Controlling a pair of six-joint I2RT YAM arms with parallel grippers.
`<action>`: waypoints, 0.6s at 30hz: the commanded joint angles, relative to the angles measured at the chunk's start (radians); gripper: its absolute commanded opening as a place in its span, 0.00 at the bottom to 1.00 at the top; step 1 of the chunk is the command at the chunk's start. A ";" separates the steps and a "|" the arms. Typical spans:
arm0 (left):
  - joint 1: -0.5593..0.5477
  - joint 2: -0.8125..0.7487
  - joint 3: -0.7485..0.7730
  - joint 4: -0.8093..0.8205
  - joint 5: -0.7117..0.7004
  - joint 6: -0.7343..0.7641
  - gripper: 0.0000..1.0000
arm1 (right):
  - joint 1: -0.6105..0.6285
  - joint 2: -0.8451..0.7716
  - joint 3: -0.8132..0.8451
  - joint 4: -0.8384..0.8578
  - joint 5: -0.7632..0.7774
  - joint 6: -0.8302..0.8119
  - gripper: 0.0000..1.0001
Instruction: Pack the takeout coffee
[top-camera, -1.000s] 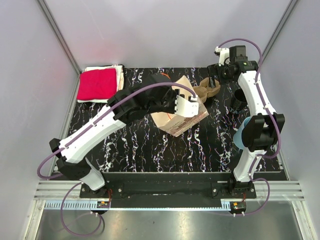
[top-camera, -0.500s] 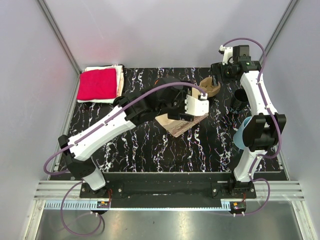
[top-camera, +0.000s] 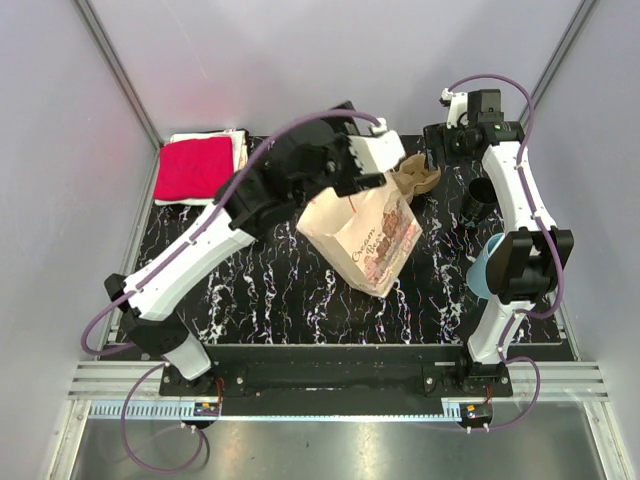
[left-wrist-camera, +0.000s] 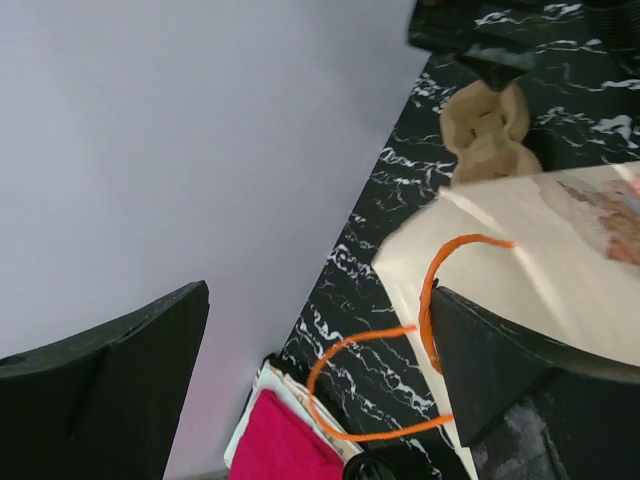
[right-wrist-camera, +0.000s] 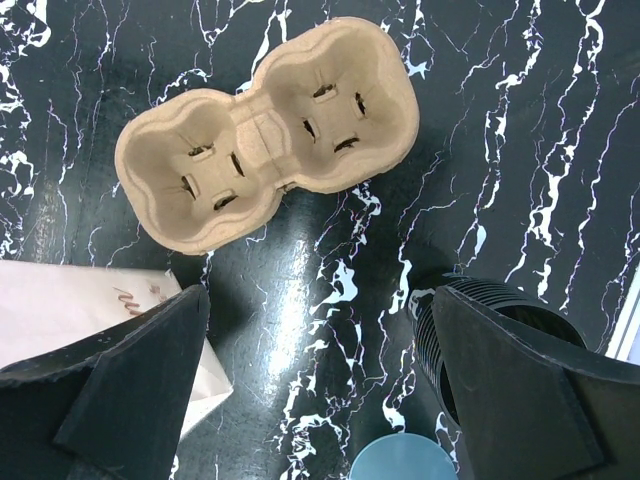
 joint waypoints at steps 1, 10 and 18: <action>0.082 -0.102 0.006 0.069 0.021 -0.074 0.99 | -0.008 -0.059 0.016 0.036 -0.001 0.008 1.00; 0.109 -0.149 -0.152 0.071 0.057 -0.138 0.99 | -0.010 -0.065 0.015 0.033 -0.012 0.017 1.00; 0.374 -0.253 -0.437 0.037 0.176 -0.325 0.99 | -0.010 -0.074 0.004 0.032 -0.025 0.008 1.00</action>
